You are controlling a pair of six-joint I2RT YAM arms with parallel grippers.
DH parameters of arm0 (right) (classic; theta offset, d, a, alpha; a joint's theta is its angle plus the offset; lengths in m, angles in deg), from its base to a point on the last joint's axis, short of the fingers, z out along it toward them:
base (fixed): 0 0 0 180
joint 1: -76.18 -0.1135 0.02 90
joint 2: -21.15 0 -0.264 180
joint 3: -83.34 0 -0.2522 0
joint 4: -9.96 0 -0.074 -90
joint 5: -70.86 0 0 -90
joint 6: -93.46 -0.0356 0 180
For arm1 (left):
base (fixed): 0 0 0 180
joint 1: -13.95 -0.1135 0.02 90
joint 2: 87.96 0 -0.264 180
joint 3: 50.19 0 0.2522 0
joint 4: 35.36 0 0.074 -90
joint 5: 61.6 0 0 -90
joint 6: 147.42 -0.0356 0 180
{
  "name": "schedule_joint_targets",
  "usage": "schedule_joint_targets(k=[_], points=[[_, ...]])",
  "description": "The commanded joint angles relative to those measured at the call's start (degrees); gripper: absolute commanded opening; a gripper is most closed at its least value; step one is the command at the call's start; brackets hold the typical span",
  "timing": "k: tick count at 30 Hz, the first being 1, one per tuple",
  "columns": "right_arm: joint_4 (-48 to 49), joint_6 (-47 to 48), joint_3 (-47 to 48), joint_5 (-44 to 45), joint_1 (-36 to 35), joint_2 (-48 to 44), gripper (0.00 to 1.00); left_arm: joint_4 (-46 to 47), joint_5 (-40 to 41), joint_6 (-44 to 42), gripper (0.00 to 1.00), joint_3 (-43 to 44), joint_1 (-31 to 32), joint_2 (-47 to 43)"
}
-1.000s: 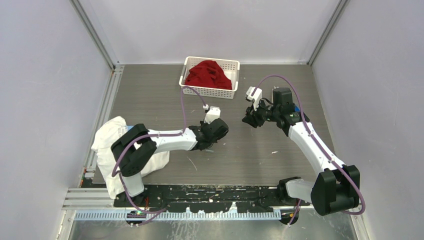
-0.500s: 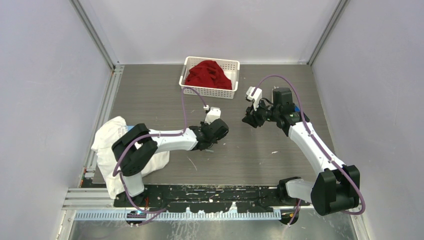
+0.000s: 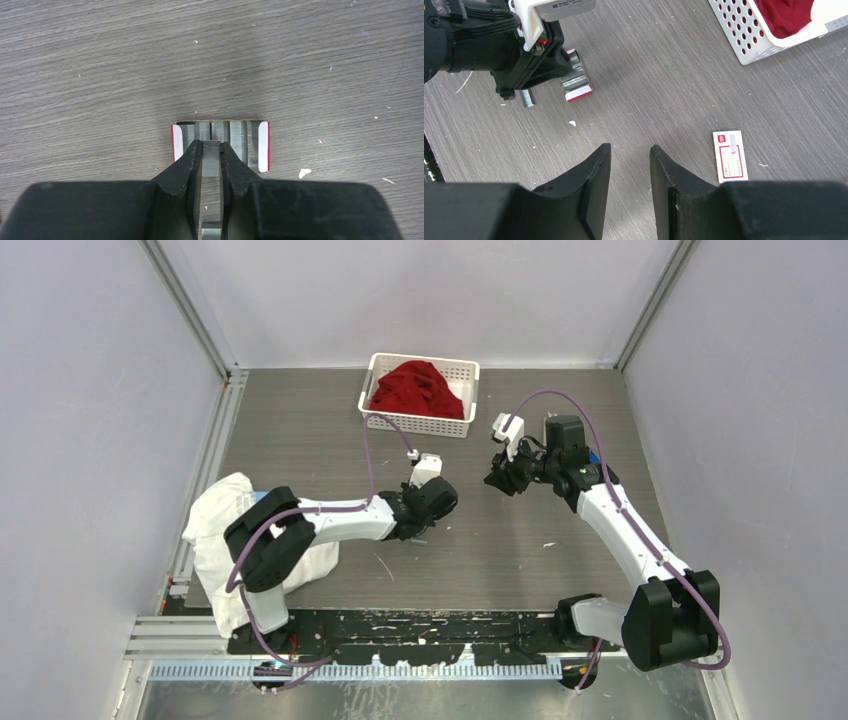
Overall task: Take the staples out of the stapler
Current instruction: Place the staple in the staple box.
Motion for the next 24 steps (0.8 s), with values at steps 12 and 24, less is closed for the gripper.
schedule_joint_targets(k=[12, 24], points=[[2.2, -0.2, 0.2, -1.4, -0.1, -0.8, 0.4, 0.1, 0.4, 1.5, 0.05, 2.0, -0.6, 0.1], [2.2, -0.3, 0.2, -1.4, -0.2, -0.8, 0.4, -0.1, 0.4, 2.0, 0.07, 1.9, -0.8, 0.1]])
